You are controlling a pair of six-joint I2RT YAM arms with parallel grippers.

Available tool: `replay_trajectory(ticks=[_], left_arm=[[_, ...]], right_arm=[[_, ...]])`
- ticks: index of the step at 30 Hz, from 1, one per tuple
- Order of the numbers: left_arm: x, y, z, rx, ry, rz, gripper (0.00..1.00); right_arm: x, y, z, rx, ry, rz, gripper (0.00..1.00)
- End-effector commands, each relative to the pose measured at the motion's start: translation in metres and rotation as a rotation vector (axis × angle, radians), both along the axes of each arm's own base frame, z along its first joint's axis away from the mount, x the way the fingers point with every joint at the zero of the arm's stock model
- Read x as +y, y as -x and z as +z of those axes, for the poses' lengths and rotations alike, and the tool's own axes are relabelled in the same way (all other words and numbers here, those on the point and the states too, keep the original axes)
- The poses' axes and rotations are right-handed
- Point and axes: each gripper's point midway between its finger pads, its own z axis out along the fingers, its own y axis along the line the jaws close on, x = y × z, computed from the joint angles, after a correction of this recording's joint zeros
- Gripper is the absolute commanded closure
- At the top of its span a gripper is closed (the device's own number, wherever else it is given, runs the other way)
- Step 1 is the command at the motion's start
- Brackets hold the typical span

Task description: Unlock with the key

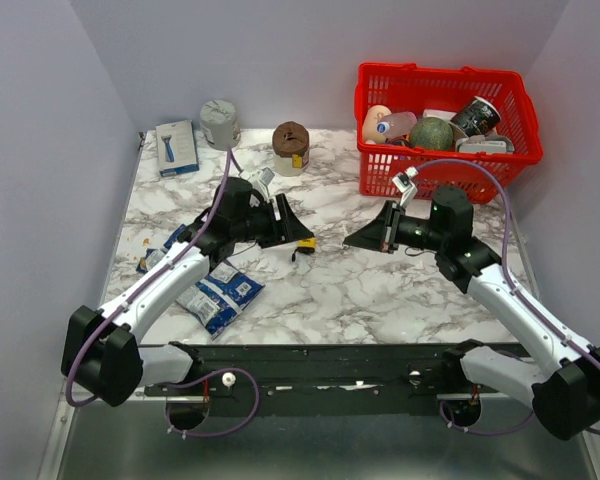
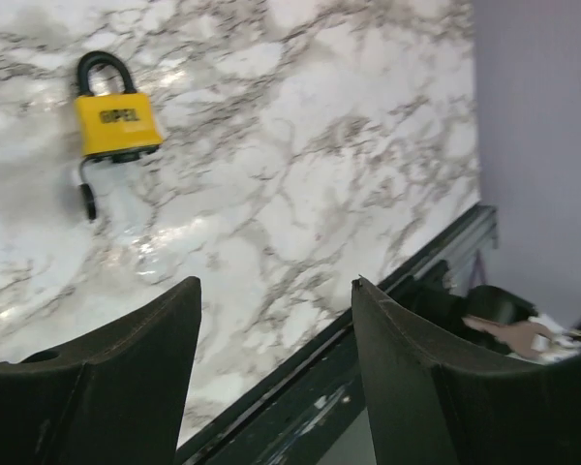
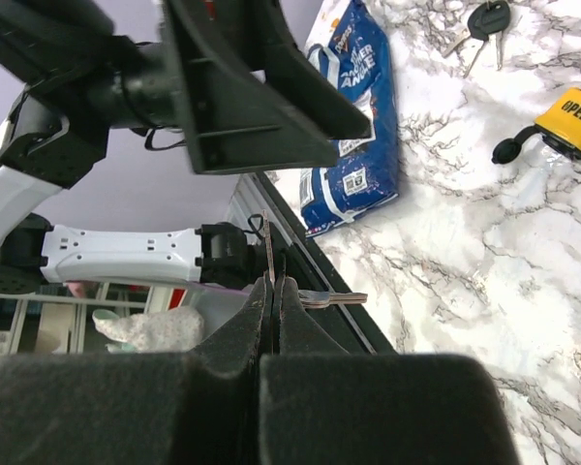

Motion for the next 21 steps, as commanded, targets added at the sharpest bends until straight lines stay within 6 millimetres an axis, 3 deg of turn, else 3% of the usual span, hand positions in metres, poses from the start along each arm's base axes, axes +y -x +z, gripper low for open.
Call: replay_trajectory(ticks=[1, 6, 13, 21], left_arm=[[0.012, -0.006, -0.031, 0.020, -0.234, -0.018, 0.30], [0.006, -0.012, -0.048, 0.044, -0.367, -0.089, 0.30], [0.007, -0.032, -0.089, 0.132, -0.526, -0.121, 0.26], [-0.003, -0.049, -0.107, 0.169, -0.544, -0.121, 0.19]], right_arm=[[-0.008, 0.000, 0.006, -0.034, -0.016, -0.065, 0.99], [-0.012, 0.005, 0.009, -0.043, -0.031, -0.084, 0.99], [-0.016, 0.009, 0.021, -0.087, -0.040, -0.104, 0.99], [-0.020, 0.011, 0.019, -0.096, -0.036, -0.120, 0.99]])
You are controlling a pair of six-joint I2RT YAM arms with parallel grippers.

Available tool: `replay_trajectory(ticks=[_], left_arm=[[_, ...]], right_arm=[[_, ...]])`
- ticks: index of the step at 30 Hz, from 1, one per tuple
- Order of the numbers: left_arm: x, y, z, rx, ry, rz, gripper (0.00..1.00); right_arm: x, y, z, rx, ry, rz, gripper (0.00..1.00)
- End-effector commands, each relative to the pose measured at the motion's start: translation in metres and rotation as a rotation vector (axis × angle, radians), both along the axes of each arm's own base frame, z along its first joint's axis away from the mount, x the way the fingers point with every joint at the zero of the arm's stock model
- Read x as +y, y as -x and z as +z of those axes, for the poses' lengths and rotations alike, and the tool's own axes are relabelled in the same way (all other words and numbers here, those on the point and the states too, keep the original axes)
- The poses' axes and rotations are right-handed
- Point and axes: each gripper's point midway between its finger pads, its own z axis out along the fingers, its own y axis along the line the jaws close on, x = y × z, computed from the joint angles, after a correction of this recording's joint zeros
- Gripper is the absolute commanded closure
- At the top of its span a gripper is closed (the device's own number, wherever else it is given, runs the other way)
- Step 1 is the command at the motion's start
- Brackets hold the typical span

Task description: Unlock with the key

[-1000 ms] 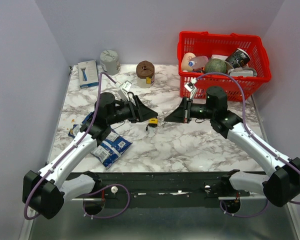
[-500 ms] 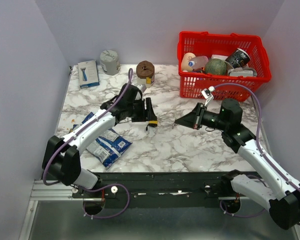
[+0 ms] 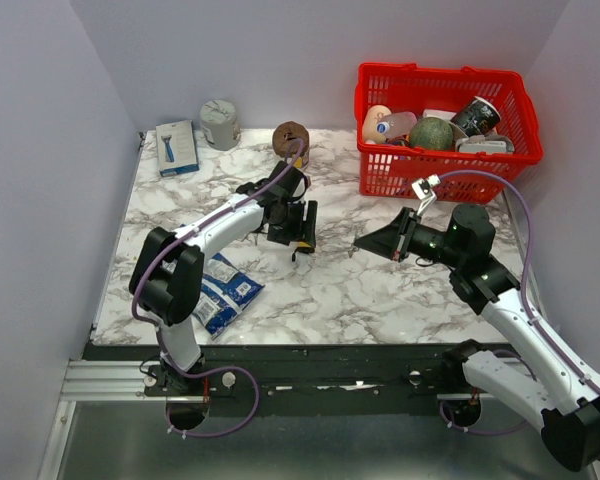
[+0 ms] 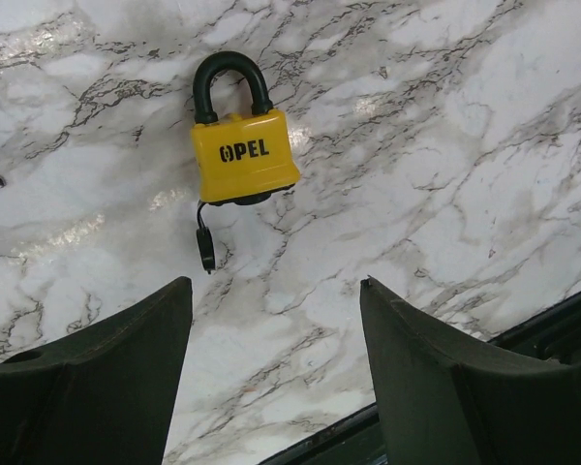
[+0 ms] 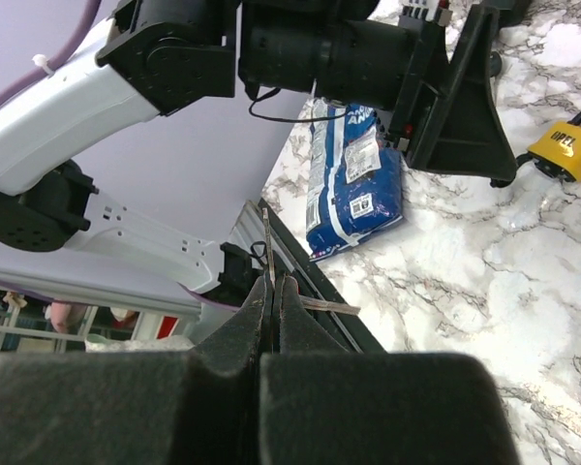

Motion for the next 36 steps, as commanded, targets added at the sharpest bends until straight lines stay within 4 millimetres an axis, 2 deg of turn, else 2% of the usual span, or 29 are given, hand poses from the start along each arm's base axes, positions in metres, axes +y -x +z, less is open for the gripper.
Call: replay_trajectory(ticks=[1, 19, 28, 36], left_arm=[[0.006, -0.006, -0.014, 0.027, -0.074, 0.007, 0.19], [-0.010, -0.029, -0.046, 0.056, -0.101, -0.014, 0.18], [-0.010, -0.027, -0.062, 0.066, -0.200, -0.024, 0.19], [-0.009, -0.022, -0.076, 0.084, -0.258, -0.043, 0.28]], right_arm=[[-0.004, -0.003, 0.000, -0.010, 0.003, -0.038, 0.99], [-0.006, -0.005, 0.002, -0.024, 0.009, -0.052, 0.99], [-0.006, -0.004, 0.001, -0.023, 0.009, -0.052, 0.99], [-0.006, -0.004, 0.000, -0.016, 0.006, -0.052, 0.99]])
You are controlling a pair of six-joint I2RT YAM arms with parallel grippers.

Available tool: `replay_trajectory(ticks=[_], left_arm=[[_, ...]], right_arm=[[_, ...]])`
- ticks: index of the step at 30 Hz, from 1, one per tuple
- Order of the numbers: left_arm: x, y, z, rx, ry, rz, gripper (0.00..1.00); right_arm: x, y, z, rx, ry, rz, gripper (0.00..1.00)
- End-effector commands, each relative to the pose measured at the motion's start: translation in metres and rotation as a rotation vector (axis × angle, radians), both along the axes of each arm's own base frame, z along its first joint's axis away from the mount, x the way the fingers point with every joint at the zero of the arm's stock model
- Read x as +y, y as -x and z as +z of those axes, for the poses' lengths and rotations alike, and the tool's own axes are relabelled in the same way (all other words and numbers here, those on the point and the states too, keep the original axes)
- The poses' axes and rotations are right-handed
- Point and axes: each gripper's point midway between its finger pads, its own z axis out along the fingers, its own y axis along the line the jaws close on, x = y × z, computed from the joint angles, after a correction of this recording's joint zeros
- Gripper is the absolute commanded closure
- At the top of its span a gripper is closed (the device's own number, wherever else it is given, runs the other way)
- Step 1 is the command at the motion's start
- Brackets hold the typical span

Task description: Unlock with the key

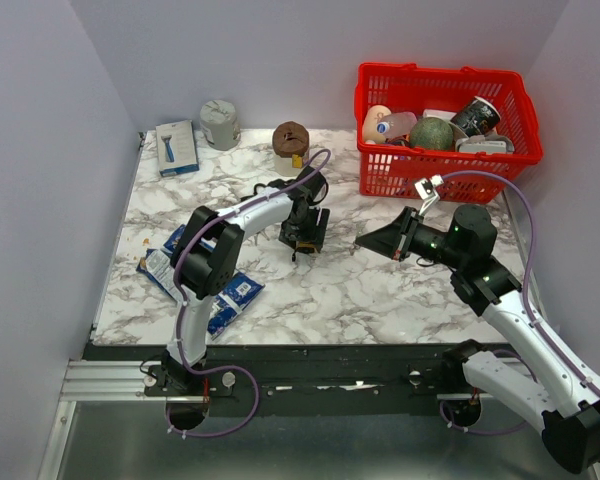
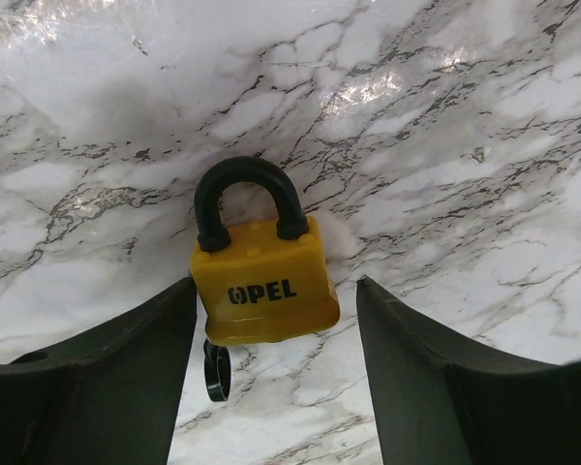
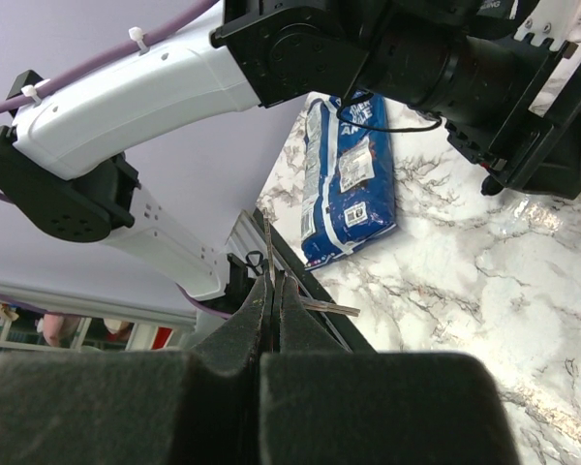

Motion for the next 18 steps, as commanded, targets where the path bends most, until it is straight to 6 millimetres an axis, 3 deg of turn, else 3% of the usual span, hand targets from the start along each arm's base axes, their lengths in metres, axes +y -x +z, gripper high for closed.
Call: replay_trajectory(ticks=[1, 7, 14, 18], left_arm=[[0.008, 0.002, -0.013, 0.017, -0.070, -0.005, 0.30], [0.007, 0.010, -0.021, 0.052, -0.057, -0.007, 0.44], [0.003, 0.013, -0.017, 0.052, -0.016, 0.013, 0.79], [-0.002, 0.012, -0.006, 0.033, 0.020, 0.032, 0.91]], right_arm=[[-0.003, -0.001, -0.003, -0.004, 0.007, -0.020, 0.99], [-0.003, 0.000, -0.003, -0.005, 0.006, -0.020, 0.99], [-0.004, -0.001, -0.003, -0.004, 0.007, -0.021, 0.99], [-0.003, 0.000, -0.006, -0.013, 0.019, -0.015, 0.99]])
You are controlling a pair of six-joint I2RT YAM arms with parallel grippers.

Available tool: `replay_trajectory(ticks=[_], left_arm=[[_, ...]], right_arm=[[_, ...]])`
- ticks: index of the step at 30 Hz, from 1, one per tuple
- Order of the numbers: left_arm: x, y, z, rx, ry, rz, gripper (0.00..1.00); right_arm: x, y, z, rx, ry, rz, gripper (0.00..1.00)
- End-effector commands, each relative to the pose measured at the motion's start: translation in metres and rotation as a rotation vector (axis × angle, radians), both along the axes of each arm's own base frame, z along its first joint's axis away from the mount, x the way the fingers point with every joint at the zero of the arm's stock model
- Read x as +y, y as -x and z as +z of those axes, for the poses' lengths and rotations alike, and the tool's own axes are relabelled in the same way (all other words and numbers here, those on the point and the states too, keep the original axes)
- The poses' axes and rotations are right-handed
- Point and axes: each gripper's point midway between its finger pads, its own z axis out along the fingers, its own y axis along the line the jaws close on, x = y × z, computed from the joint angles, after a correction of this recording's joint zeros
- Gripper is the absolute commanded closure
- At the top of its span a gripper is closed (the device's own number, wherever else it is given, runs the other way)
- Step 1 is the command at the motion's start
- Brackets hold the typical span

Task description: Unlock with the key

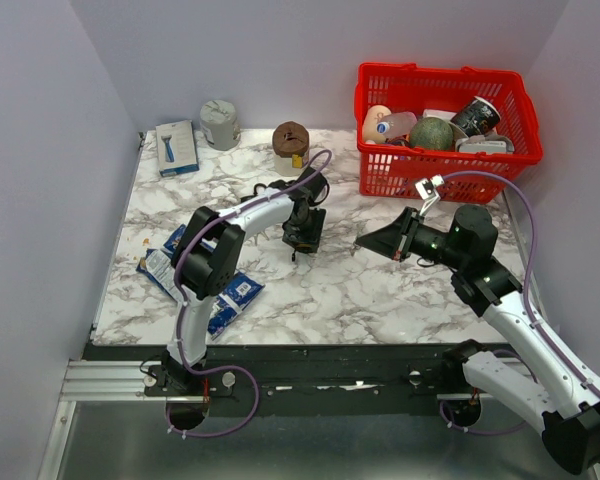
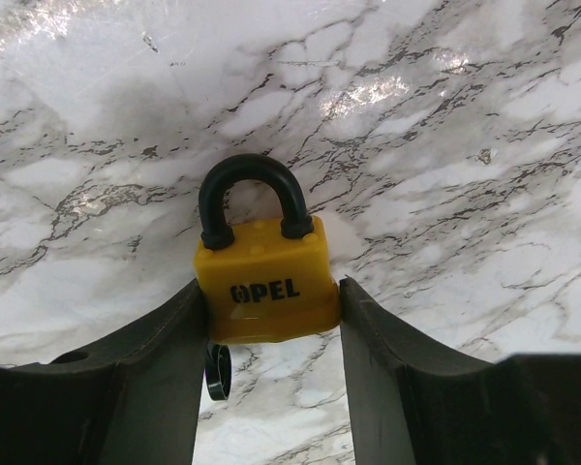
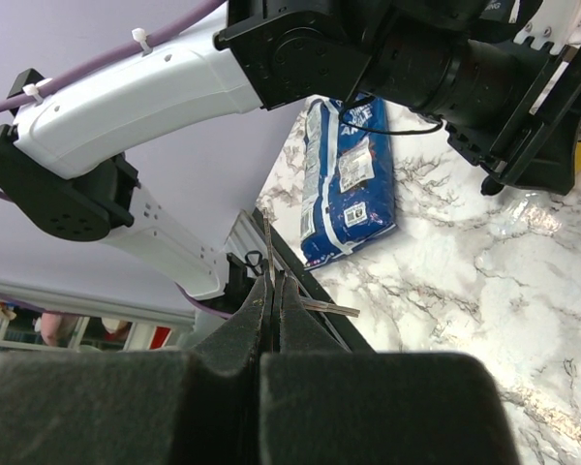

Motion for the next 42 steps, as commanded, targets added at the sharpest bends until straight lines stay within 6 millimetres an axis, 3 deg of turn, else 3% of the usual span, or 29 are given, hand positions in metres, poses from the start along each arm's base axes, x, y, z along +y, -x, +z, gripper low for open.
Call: replay_trajectory(ticks=[1, 4, 9, 10, 12, 14, 15, 17, 18, 19, 21, 22, 27, 31, 42], left_arm=[[-0.003, 0.009, 0.004, 0.021, 0.043, 0.027, 0.93], [-0.012, 0.009, 0.023, 0.002, 0.112, 0.043, 1.00], [-0.031, 0.019, 0.064, 0.001, 0.293, 0.087, 1.00], [-0.036, 0.021, 0.086, -0.005, 0.358, 0.128, 1.00], [-0.043, 0.026, 0.105, 0.000, 0.460, 0.158, 1.00], [-0.045, 0.029, 0.140, -0.001, 0.567, 0.249, 1.00], [-0.044, 0.031, 0.144, 0.001, 0.595, 0.280, 1.00], [-0.042, 0.036, 0.171, 0.002, 0.673, 0.369, 1.00], [-0.038, 0.041, 0.169, 0.010, 0.684, 0.400, 1.00], [-0.035, 0.046, 0.183, 0.002, 0.720, 0.421, 1.00], [-0.027, 0.053, 0.179, 0.029, 0.724, 0.497, 1.00], [-0.024, 0.058, 0.187, 0.022, 0.743, 0.503, 1.00], [-0.008, 0.074, 0.182, 0.036, 0.751, 0.588, 1.00], [0.001, 0.079, 0.189, 0.016, 0.775, 0.628, 1.00], [-0.001, 0.079, 0.189, 0.008, 0.770, 0.598, 1.00]], right_arm=[[-0.003, -0.001, -0.008, -0.005, 0.021, -0.016, 0.99], [-0.004, -0.001, -0.010, -0.006, 0.034, -0.019, 0.99], [-0.014, -0.004, -0.017, -0.029, 0.149, -0.055, 0.99], [-0.017, -0.007, -0.016, -0.040, 0.175, -0.078, 0.99], [-0.018, -0.005, -0.013, -0.060, 0.224, -0.078, 0.99], [-0.019, -0.006, -0.010, -0.060, 0.253, -0.097, 0.99], [-0.013, -0.004, -0.013, -0.048, 0.265, -0.081, 0.99], [-0.008, -0.005, -0.019, -0.024, 0.296, -0.091, 0.99], [0.006, 0.001, -0.022, -0.010, 0.313, -0.054, 0.99], [0.013, 0.003, -0.025, -0.001, 0.328, -0.045, 0.99], [0.030, 0.011, -0.031, 0.013, 0.355, -0.018, 0.99], [0.038, 0.008, -0.031, 0.016, 0.373, -0.009, 0.99], [0.049, 0.004, -0.039, 0.061, 0.412, -0.019, 0.99], [0.061, 0.001, -0.046, 0.084, 0.402, 0.001, 0.99], [0.082, 0.001, -0.063, 0.150, 0.425, 0.096, 0.99]])
